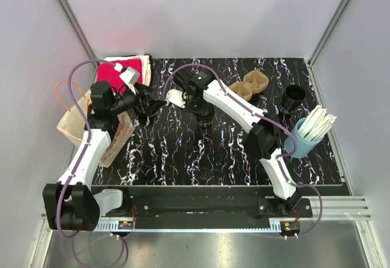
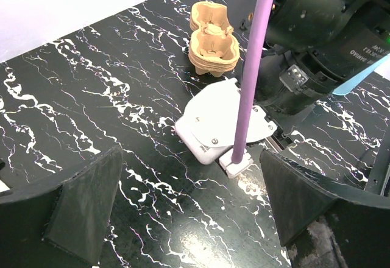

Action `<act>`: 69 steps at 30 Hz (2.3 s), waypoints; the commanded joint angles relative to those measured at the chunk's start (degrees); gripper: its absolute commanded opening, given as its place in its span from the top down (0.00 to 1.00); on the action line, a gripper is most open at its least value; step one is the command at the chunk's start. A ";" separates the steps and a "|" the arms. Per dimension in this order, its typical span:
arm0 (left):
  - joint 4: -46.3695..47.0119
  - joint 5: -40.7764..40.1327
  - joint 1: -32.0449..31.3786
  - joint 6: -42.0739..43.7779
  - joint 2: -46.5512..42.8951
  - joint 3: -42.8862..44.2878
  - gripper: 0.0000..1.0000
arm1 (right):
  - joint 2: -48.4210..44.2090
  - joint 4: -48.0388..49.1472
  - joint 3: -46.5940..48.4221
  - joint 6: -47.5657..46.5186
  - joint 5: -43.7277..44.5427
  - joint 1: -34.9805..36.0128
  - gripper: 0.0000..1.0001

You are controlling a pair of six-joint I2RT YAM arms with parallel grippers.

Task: Pack the takeout coffee

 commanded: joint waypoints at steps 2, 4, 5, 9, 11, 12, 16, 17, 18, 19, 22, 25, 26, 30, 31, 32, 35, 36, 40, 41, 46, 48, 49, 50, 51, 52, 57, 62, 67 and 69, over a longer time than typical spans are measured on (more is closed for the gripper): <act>3.62 0.82 0.42 -0.36 -1.53 -0.47 0.01 | -3.99 -17.07 -2.50 -2.37 2.60 0.70 0.90; 3.71 1.00 0.51 -0.53 -1.44 -0.47 0.01 | -3.90 -16.98 -2.59 -2.54 2.78 0.70 0.90; 3.71 1.09 0.51 -0.45 -1.44 -0.47 0.01 | -3.72 -16.98 -2.41 -2.45 2.69 0.70 0.90; 3.71 1.09 0.51 -0.53 -1.44 -0.47 0.01 | -2.41 -17.16 -0.22 -2.36 3.04 0.61 0.90; 3.80 1.26 0.59 -0.62 -1.36 -0.47 0.01 | -1.70 -17.07 0.31 -2.36 3.48 0.70 0.90; 3.71 1.26 0.60 -0.62 -1.36 -0.47 0.01 | -1.70 -17.07 0.49 -2.45 3.57 0.70 0.89; 3.97 1.44 0.68 -0.79 -1.18 -0.56 0.01 | -1.18 -16.98 0.14 -2.63 3.92 0.61 0.89; 3.97 1.44 0.60 -0.88 -1.01 -0.56 0.01 | -1.17 -16.98 0.14 -2.63 3.83 0.61 0.89; 4.06 1.61 0.68 -0.88 -1.09 -0.56 0.01 | -1.17 -16.98 -0.04 -2.63 3.83 0.61 0.88; 4.06 1.53 0.68 -0.97 -1.09 -0.56 0.01 | -1.09 -17.07 -0.04 -2.72 3.75 0.70 0.88; 4.06 1.62 0.68 -0.88 -1.09 -0.56 0.01 | -0.82 -17.07 -0.39 -2.89 3.75 0.70 0.88; 4.15 1.70 0.68 -1.06 -1.09 -0.56 0.01 | -0.38 -16.98 -0.30 -2.89 3.40 0.70 0.88; 4.15 1.70 0.68 -1.06 -1.09 -0.65 0.01 | -0.21 -17.07 -0.21 -2.81 3.31 0.70 0.88; 4.15 1.70 0.77 -1.15 -1.09 -0.56 0.01 | 0.58 -17.07 -0.57 -2.72 3.22 0.70 0.87; 4.15 1.88 0.77 -1.15 -1.00 -0.65 0.01 | 0.67 -16.98 -0.57 -2.72 3.13 0.70 0.86; 4.15 1.79 0.86 -1.15 -1.00 -0.56 0.01 | 0.76 -17.07 -0.74 -2.72 3.04 0.70 0.86; 4.33 1.97 0.86 -1.32 -0.92 -0.65 0.01 | 1.02 -17.07 -0.65 -2.72 2.78 0.78 0.85; 4.41 2.05 0.86 -1.32 -0.92 -0.73 0.01 | 1.11 -17.07 -0.57 -2.72 2.69 0.78 0.85; 4.50 2.14 0.95 -1.32 -1.09 -0.73 0.01 | 1.72 -17.07 0.40 -2.54 2.69 0.70 0.82; 4.50 2.23 1.03 -1.50 -1.09 -0.73 0.01 | 1.73 -17.07 0.49 -2.71 2.69 0.70 0.81; 4.68 2.23 1.21 -1.59 -1.09 -0.91 0.01 | 2.25 -16.98 1.28 -2.63 2.51 0.70 0.77; 4.77 2.41 1.21 -1.59 -1.09 -0.91 0.01 | 2.52 -16.98 1.89 -2.54 2.60 0.70 0.75; 4.85 2.41 1.21 -1.67 -1.00 -1.00 0.01 | 2.61 -17.07 2.16 -2.63 2.69 0.70 0.74; 4.94 2.41 1.30 -1.76 -1.00 -1.00 0.01 | 2.61 -16.98 2.33 -2.54 2.69 0.78 0.73; 4.94 2.49 1.30 -1.68 -1.00 -0.91 0.01 | 2.61 -17.07 2.51 -2.54 2.60 0.78 0.73; 5.03 2.49 1.30 -1.67 -1.00 -1.00 0.01 | 2.78 -17.07 2.68 -2.54 2.95 0.87 0.73; 5.20 2.58 1.39 -1.94 -1.00 -1.09 0.01 | 3.31 -17.07 4.53 -2.45 3.04 0.78 0.70; 5.21 2.76 1.56 -2.03 -1.09 -1.17 0.01 | 1.65 -16.98 6.81 -1.66 3.40 0.87 0.57; 5.64 3.28 1.56 -2.46 -0.65 -1.17 0.01 | -3.63 -16.98 8.49 -0.35 3.39 0.87 0.34; 5.82 3.55 1.56 -2.73 -0.65 -1.18 0.01 | -6.16 -16.72 7.70 0.88 3.75 0.61 0.30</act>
